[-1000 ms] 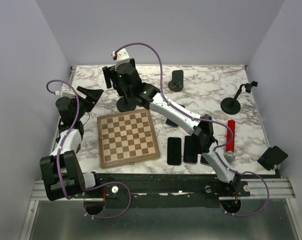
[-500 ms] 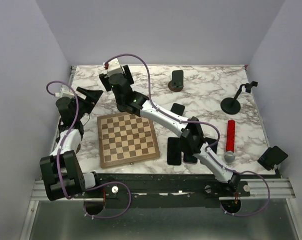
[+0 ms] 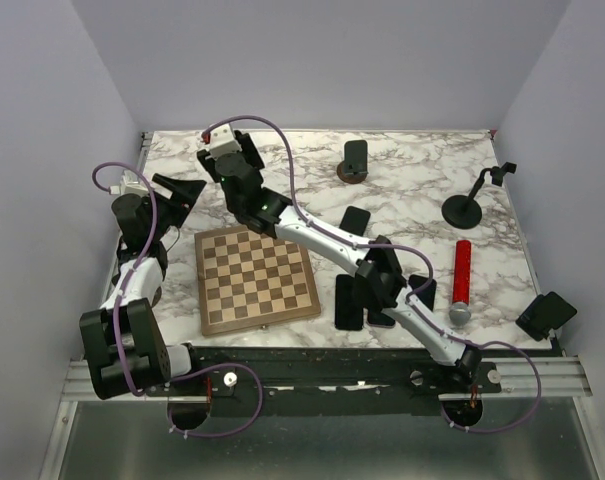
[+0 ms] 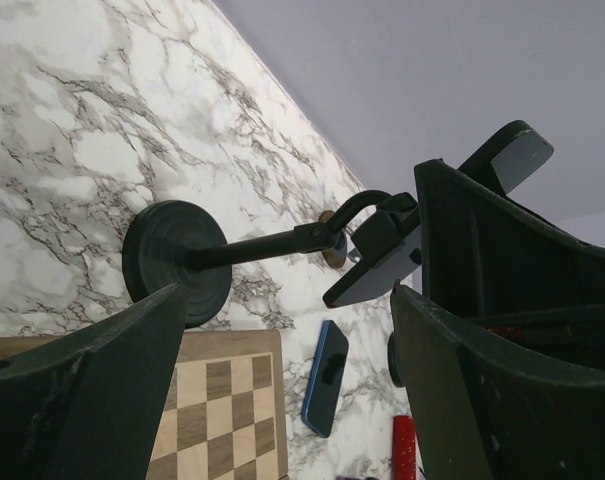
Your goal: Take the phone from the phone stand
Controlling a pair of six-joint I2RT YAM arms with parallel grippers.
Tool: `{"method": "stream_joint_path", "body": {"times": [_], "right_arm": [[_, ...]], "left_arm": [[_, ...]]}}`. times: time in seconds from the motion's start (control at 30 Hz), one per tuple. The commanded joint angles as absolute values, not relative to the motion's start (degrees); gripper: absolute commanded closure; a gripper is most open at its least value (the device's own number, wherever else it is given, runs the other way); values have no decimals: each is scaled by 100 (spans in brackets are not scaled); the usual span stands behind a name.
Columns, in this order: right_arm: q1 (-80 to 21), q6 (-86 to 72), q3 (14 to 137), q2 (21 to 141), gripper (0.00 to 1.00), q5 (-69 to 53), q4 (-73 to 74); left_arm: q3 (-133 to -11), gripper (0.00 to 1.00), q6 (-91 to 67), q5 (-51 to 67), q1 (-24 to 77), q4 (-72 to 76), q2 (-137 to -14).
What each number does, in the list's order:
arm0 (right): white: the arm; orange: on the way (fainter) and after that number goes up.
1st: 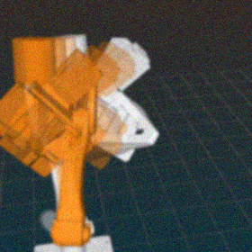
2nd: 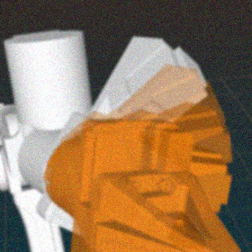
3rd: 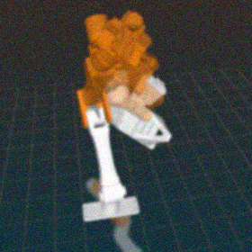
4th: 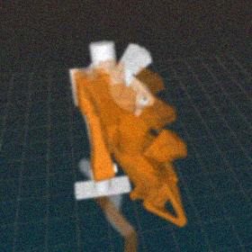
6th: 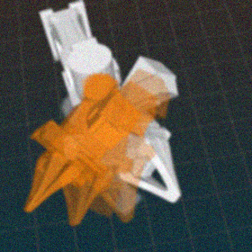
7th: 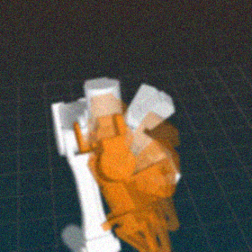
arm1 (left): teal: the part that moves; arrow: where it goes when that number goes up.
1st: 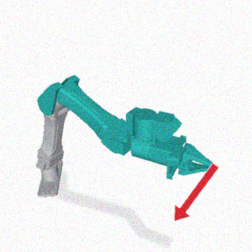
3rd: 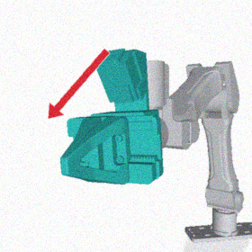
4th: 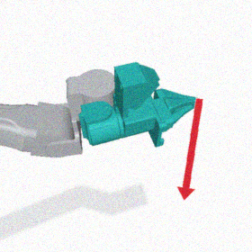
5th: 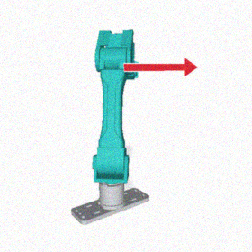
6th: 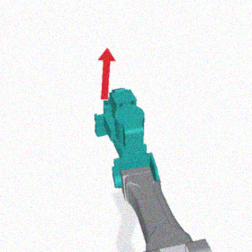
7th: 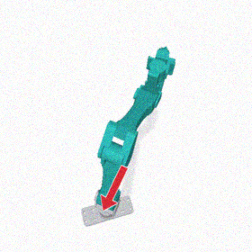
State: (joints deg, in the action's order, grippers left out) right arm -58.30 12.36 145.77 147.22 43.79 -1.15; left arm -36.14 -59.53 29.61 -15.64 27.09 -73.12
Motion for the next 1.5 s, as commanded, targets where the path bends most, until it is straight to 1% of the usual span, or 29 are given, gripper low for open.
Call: {"method": "stream_joint_path", "body": {"times": [0.0, 0.07, 0.1, 0.17, 0.23, 0.3, 0.4, 0.5, 0.53, 0.63, 0.7, 0.73, 0.83, 0.87, 0.9, 0.93, 0.97, 1.03, 1.07, 1.17, 1.27, 1.37, 1.4, 1.43, 1.47], "right_arm": [[-5885, 1583, 14709, 14822, 48, 4624, -378], [-5880, 1526, 14564, 14673, 57, 4470, -342], [-5882, 1456, 14423, 14539, 62, 4317, -309], [-5879, 1301, 14190, 14277, 78, 4111, -246], [-5848, 1169, 13964, 14016, 89, 3747, -117], [-5812, 1068, 13685, 13755, 99, 3481, -89], [-5639, 790, 13326, 13431, 100, 2944, -9], [-5420, 580, 12970, 13161, 99, 2332, -10], [-5347, 526, 12905, 13109, 99, 2175, -9], [-5136, 344, 12771, 12967, 99, 1763, -60], [-4980, 251, 12783, 12968, 99, 1484, -87], [-4881, 177, 12833, 12987, 99, 1299, -69], [-4633, 18, 12850, 13021, 99, 749, -53], [-4592, 18, 12858, 13034, 99, 652, -45], [-4552, 16, 12852, 13034, 99, 590, -44], [-4522, 18, 12841, 13043, 100, 518, -44], [-4486, -162, 12841, 13043, 99, 457, -44], [-4429, -228, 12841, 13043, 100, 383, -35], [-4413, -245, 12839, 13030, 99, 360, -31], [-4394, -301, 12834, 13000, 99, 228, -9], [-4394, -410, 12874, 13012, 99, 132, -13], [-4392, -499, 12891, 13026, 99, 162, -11], [-4394, -525, 12884, 13033, 99, 190, -9], [-4395, -552, 12886, 13040, 99, 196, -10], [-4394, -562, 12898, 13043, 99, 165, -9]], "left_arm": [[-3727, 10, -6046, 3147, -1583, 2980, -7471], [-3738, 10, -6064, 3246, -1574, 3111, -7546], [-3756, 10, -6064, 3324, -1561, 3196, -7585], [-3800, 12, -6058, 3457, -1515, 3355, -7665], [-3896, 18, -5977, 3577, -1423, 3386, -7770], [-3939, 20, -5912, 3599, -1344, 3375, -7828], [-3971, 24, -5781, 3582, -1232, 3410, -7898], [-4029, 33, -5661, 3671, -1104, 3627, -8016], [-4035, 35, -5628, 3722, -1062, 3800, -8066], [-3872, 39, -5627, 3717, -983, 4480, -8120], [-3710, 40, -5508, 3759, -911, 5226, -8158], [-3699, 38, -5410, 3768, -854, 5425, -8178], [-3987, 24, -4918, 3950, -664, 5432, -8341], [-4096, 21, -4731, 3948, -573, 5342, -8379], [-4216, 21, -4502, 3923, -465, 5248, -8412], [-4308, 21, -4314, 3887, -393, 5209, -8474], [-4400, 23, -4202, 3819, -335, 5156, -8550], [-4481, 33, -4146, 3763, -299, 5205, -8713], [-4499, 35, -4140, 3764, -299, 5256, -8781], [-4623, 39, -4028, 3747, -274, 5224, -8955], [-4759, 39, -3703, 3538, -179, 5035, -9062], [-4912, 42, -3714, 3681, -141, 5128, -9245], [-4959, 42, -3734, 3716, -124, 5147, -9291], [-4987, 39, -3735, 3699, -101, 5146, -9305], [-5035, 32, -3718, 3684, -84, 5127, -9346]]}}
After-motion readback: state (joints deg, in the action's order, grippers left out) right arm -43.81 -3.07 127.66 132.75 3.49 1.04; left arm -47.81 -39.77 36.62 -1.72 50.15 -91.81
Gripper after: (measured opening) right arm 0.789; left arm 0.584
